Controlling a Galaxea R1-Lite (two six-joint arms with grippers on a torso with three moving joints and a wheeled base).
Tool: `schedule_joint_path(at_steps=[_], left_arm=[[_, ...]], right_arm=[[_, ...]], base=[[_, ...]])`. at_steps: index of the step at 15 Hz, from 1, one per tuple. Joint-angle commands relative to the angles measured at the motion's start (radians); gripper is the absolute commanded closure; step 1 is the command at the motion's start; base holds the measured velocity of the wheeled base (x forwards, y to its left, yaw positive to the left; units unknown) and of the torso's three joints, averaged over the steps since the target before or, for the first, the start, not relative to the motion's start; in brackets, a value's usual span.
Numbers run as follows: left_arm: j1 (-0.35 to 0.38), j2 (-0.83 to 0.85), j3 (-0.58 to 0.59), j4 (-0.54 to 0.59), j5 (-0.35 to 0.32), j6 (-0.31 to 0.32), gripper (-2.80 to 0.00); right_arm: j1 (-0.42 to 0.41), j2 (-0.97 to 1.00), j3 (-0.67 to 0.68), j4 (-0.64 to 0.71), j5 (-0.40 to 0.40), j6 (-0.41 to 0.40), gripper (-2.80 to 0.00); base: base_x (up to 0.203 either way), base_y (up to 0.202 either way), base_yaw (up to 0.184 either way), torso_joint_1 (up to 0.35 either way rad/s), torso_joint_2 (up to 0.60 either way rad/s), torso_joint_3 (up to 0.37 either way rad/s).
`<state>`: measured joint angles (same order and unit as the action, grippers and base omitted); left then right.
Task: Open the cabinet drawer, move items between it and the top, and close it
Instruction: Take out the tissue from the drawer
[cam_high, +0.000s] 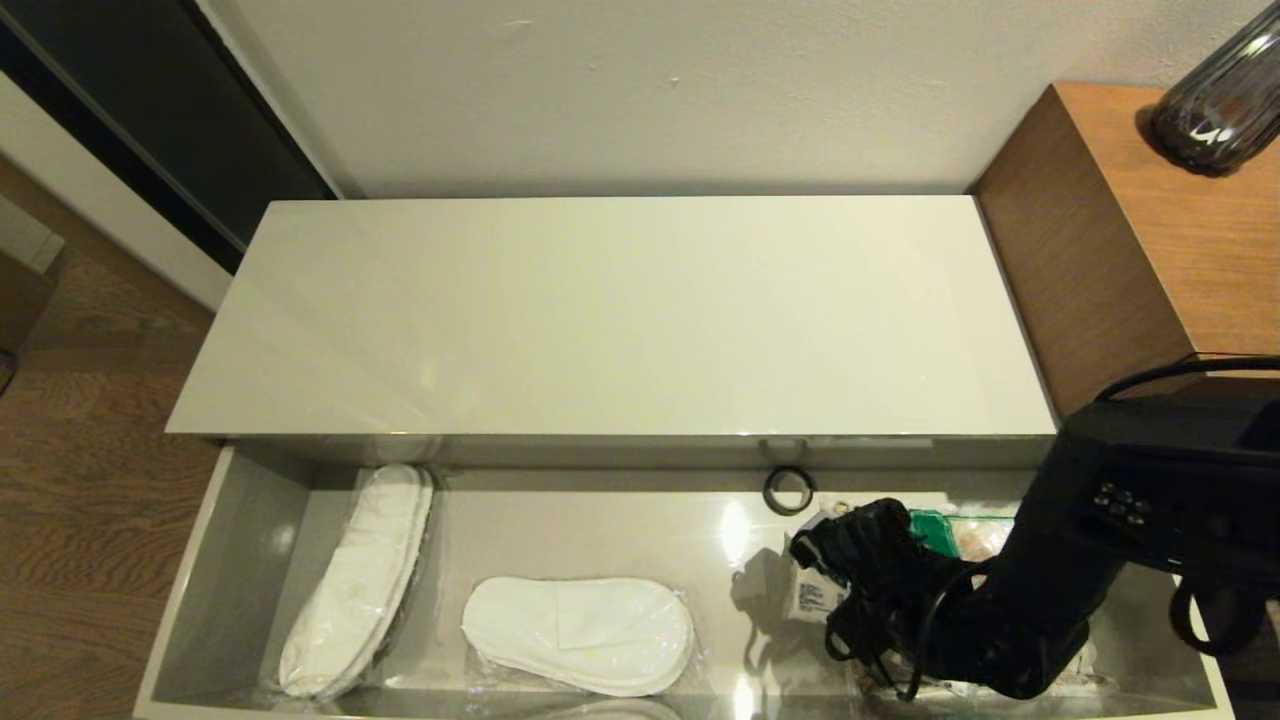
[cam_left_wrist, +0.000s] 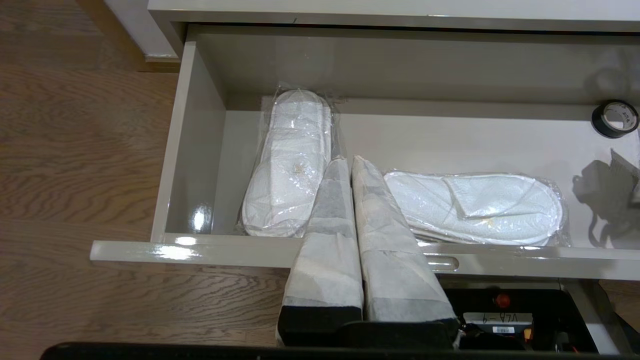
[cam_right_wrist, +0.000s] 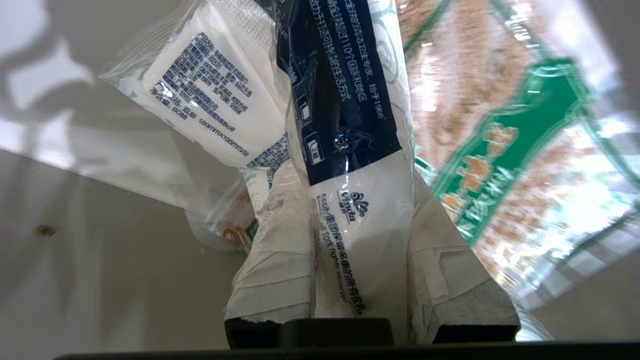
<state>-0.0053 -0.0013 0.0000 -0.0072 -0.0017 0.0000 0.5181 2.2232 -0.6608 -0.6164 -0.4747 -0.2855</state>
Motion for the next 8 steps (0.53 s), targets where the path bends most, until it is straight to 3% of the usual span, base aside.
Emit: schedule_joint_path(at_steps=[1, 6, 8], left_arm=[[0.001, 0.001, 0.0, 0.0, 0.0, 0.0, 0.0], [0.0, 0.001, 0.0, 0.0, 0.0, 0.0, 0.0], [0.0, 0.001, 0.0, 0.0, 0.0, 0.0, 0.0]], right_arm=[[0.006, -0.102, 0.04, 0.001, -0.001, -0.001, 0.0], [0.051, -0.19, 0.165, -0.001, -0.018, 0.009, 0.0], [0.056, -0.235, 0.194, 0.007, -0.036, -0.034, 0.0]], base=[[0.0, 0.0, 0.0, 0.0, 0.0, 0.0], [0.0, 0.0, 0.0, 0.0, 0.0, 0.0], [0.0, 0.0, 0.0, 0.0, 0.0, 0.0]])
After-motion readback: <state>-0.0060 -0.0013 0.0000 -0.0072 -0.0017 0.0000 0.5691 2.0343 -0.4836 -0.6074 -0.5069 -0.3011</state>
